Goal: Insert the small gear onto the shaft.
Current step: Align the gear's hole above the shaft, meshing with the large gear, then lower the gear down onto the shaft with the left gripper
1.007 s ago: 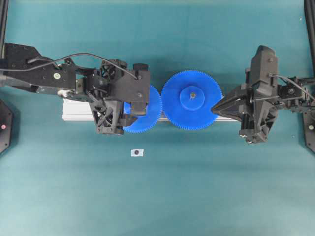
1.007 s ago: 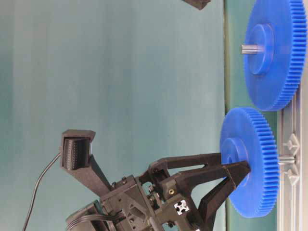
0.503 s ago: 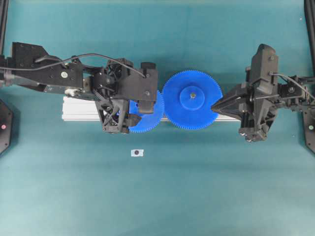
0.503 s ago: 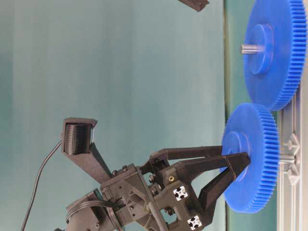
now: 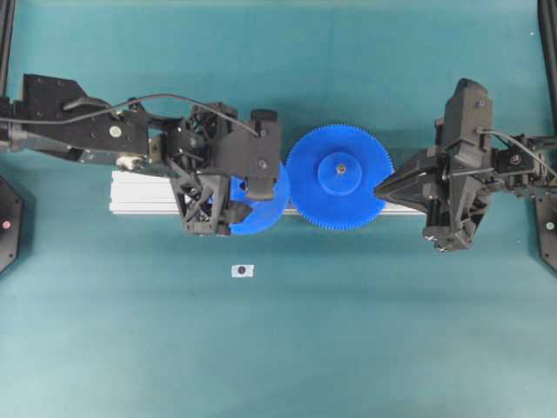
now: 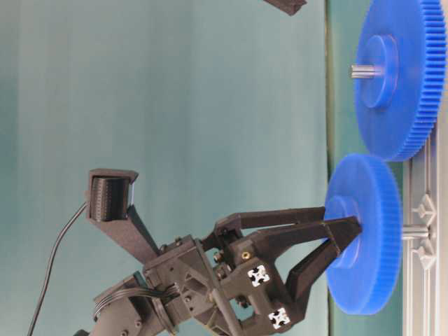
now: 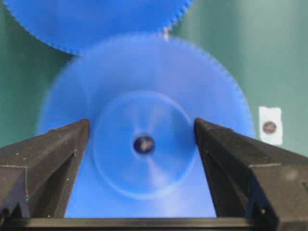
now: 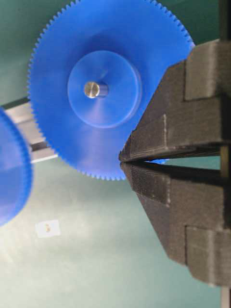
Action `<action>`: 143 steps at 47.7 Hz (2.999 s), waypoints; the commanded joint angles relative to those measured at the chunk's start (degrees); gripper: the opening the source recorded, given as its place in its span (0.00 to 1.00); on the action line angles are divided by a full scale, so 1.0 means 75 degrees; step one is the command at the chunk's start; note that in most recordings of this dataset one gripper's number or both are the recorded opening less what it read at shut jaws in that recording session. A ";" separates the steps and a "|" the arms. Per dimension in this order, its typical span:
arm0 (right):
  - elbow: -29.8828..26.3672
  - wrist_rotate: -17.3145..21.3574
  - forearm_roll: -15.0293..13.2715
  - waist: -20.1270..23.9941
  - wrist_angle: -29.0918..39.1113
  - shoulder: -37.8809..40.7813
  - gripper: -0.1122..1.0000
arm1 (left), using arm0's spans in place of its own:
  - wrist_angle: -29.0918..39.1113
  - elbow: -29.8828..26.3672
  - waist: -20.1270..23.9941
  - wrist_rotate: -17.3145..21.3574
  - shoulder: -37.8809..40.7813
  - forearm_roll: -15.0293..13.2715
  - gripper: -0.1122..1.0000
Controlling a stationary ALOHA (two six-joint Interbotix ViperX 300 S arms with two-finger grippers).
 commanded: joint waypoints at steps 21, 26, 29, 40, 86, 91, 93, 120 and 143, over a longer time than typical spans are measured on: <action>-0.0035 0.0070 0.0012 -0.0047 -0.0094 -0.0035 0.21 | -0.0023 -0.0141 0.0094 0.0012 -0.0668 0.0023 0.88; -0.0059 0.0070 0.0012 -0.0047 -0.0094 -0.0035 0.21 | -0.0035 -0.0035 0.0164 0.0012 -0.0773 0.0012 0.87; -0.0047 0.0070 0.0012 -0.0047 -0.0094 -0.0035 0.21 | -0.0070 0.0105 0.0164 0.0023 -0.0785 0.0023 0.87; -0.0023 0.0082 0.0012 -0.0047 -0.0305 -0.0035 0.21 | -0.0457 0.0668 0.0164 -0.0035 -0.0691 0.0012 0.87; 0.0012 0.0082 0.0012 -0.0047 -0.0516 -0.0012 0.21 | -0.1137 0.0516 0.0023 -0.0398 -0.1090 0.0012 0.87; 0.0070 0.0082 0.0012 -0.0047 -0.0668 0.0000 0.21 | -0.1266 0.0762 0.0023 -0.0422 -0.1113 0.0012 0.86; 0.0094 0.0082 0.0012 -0.0047 -0.0703 0.0000 0.21 | -0.1336 0.0844 0.0023 -0.0422 -0.1113 0.0012 0.84; 0.0117 0.0082 0.0012 -0.0117 -0.0727 0.0012 0.21 | -0.1465 0.1125 0.0023 -0.0551 -0.1559 0.0012 0.71; 0.0117 0.0082 0.0012 -0.0293 -0.0727 0.0035 0.21 | -0.1664 0.2016 0.0023 -0.0562 -0.2648 0.0012 0.71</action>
